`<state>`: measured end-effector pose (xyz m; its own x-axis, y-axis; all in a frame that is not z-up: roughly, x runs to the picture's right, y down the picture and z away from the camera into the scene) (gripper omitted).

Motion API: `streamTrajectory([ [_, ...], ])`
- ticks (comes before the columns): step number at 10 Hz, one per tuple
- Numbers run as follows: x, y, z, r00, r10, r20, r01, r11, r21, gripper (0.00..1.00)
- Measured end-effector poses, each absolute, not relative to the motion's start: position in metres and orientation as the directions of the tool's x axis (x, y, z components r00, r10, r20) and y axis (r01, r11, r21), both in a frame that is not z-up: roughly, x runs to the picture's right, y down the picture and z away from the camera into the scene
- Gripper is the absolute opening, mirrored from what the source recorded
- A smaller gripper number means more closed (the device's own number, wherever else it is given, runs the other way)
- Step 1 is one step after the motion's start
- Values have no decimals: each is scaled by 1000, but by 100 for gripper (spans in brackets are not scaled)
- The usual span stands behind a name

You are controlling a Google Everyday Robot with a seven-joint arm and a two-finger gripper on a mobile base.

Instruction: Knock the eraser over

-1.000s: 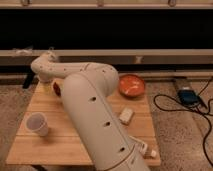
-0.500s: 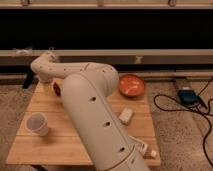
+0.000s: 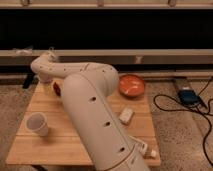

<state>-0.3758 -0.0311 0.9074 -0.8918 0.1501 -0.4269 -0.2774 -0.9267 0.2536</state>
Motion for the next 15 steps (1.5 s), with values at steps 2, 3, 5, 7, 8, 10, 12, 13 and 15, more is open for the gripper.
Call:
streamTrajectory([
  [2, -376, -31, 907, -892, 150, -427, -277, -927, 254, 80],
  [3, -376, -31, 907, -892, 150, -427, -277, -927, 254, 80],
  [5, -372, -35, 904, -895, 161, -416, -286, -923, 257, 80],
  [7, -370, -49, 884, -898, 184, -401, -302, -918, 256, 80],
  [8, -371, -57, 869, -896, 204, -394, -319, -913, 254, 80],
  [10, -369, -69, 845, -892, 240, -383, -350, -902, 252, 80],
  [12, -364, -75, 830, -888, 272, -370, -380, -888, 260, 80],
  [13, -360, -76, 823, -885, 289, -366, -397, -879, 266, 80],
  [15, -334, -76, 816, -888, 295, -352, -404, -867, 291, 80],
])
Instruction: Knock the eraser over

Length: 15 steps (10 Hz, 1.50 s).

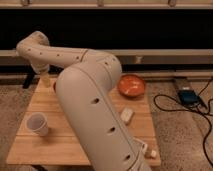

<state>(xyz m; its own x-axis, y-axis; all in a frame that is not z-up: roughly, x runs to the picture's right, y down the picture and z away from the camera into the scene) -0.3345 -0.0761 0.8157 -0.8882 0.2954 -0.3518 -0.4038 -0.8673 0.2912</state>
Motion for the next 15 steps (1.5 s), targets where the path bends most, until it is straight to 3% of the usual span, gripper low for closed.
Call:
streamTrajectory([
  [8, -217, -87, 808, -935, 212, -285, -310, -877, 366, 80],
  [15, -177, -88, 807, -959, 151, -240, -237, -891, 388, 80],
])
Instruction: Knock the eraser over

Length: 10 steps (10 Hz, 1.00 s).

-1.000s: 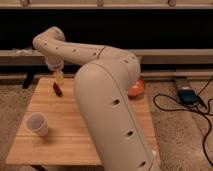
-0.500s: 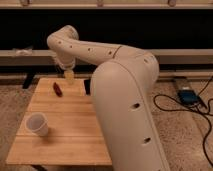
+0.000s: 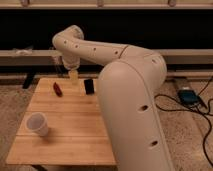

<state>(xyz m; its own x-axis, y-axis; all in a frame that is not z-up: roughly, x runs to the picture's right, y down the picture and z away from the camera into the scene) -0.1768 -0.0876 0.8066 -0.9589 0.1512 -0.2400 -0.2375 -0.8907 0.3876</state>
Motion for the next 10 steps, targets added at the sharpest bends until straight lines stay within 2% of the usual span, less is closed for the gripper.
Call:
streamTrajectory([
  [5, -150, -92, 808, -973, 115, -201, -188, -900, 394, 80],
  [10, -141, -130, 853, -978, 119, -173, -177, -910, 374, 80],
])
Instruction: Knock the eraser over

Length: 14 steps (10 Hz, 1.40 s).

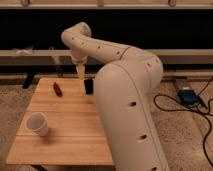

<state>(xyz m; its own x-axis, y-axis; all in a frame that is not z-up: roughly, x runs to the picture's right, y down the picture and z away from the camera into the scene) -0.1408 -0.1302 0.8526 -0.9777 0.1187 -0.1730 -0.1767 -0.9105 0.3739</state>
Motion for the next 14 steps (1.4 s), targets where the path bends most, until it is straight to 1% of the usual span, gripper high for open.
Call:
streamTrajectory([
  [3, -136, -147, 882, -975, 128, -184, -185, -921, 343, 80],
  [5, -127, -157, 902, -973, 137, -186, -188, -938, 291, 80],
  [7, -120, -158, 920, -976, 143, -161, -176, -962, 207, 80],
  [9, -112, -155, 936, -979, 142, -145, -165, -972, 166, 80],
  [14, -107, -154, 954, -987, 120, -105, -125, -991, 42, 80],
])
